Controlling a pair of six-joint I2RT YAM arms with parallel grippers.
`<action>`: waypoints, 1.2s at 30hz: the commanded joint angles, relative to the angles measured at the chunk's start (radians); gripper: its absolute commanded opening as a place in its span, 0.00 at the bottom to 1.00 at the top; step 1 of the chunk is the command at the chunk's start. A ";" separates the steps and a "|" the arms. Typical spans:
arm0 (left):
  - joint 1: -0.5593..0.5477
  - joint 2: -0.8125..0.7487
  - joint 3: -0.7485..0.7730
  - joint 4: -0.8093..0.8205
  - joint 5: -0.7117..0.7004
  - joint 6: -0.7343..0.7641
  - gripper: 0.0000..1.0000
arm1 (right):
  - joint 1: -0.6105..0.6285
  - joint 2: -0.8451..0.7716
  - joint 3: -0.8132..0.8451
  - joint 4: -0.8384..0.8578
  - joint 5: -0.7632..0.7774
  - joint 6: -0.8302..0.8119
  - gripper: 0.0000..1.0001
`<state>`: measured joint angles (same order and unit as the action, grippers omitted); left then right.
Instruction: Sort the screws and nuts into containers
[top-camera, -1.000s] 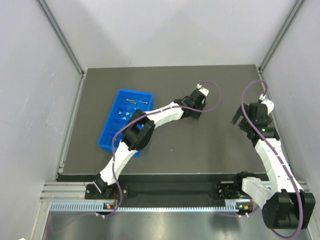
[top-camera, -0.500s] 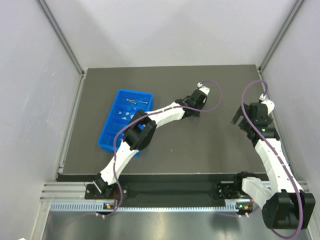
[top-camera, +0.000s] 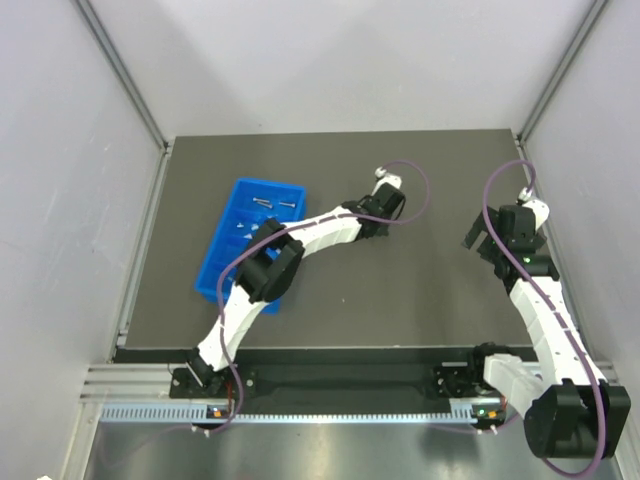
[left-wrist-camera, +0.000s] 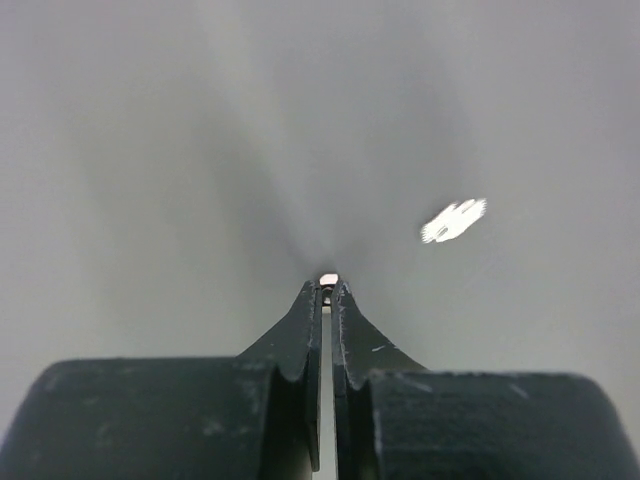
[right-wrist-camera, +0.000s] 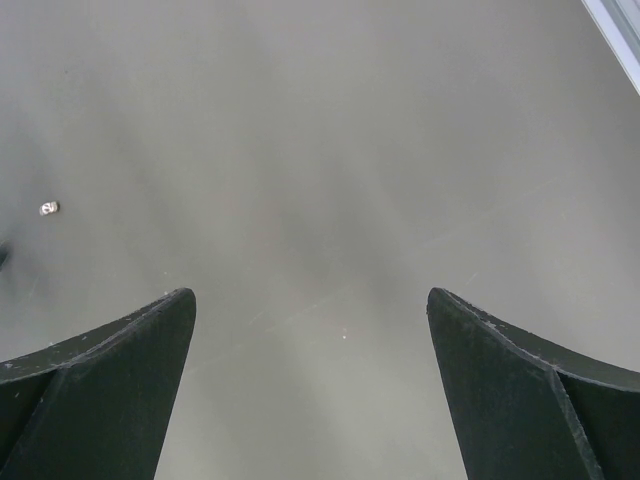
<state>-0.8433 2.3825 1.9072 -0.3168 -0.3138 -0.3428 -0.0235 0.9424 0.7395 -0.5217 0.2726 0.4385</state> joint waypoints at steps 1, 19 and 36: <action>0.019 -0.277 -0.179 -0.035 -0.160 -0.197 0.00 | -0.016 -0.016 0.008 0.011 0.013 0.002 1.00; 0.162 -1.095 -0.944 -0.617 -0.530 -0.979 0.00 | -0.018 -0.008 -0.008 0.031 -0.019 0.009 1.00; 0.161 -1.134 -1.024 -0.716 -0.519 -1.132 0.33 | -0.018 0.022 -0.008 0.049 -0.022 0.011 1.00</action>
<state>-0.6815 1.2469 0.8749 -1.0367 -0.8261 -1.4677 -0.0315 0.9497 0.7269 -0.5072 0.2455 0.4465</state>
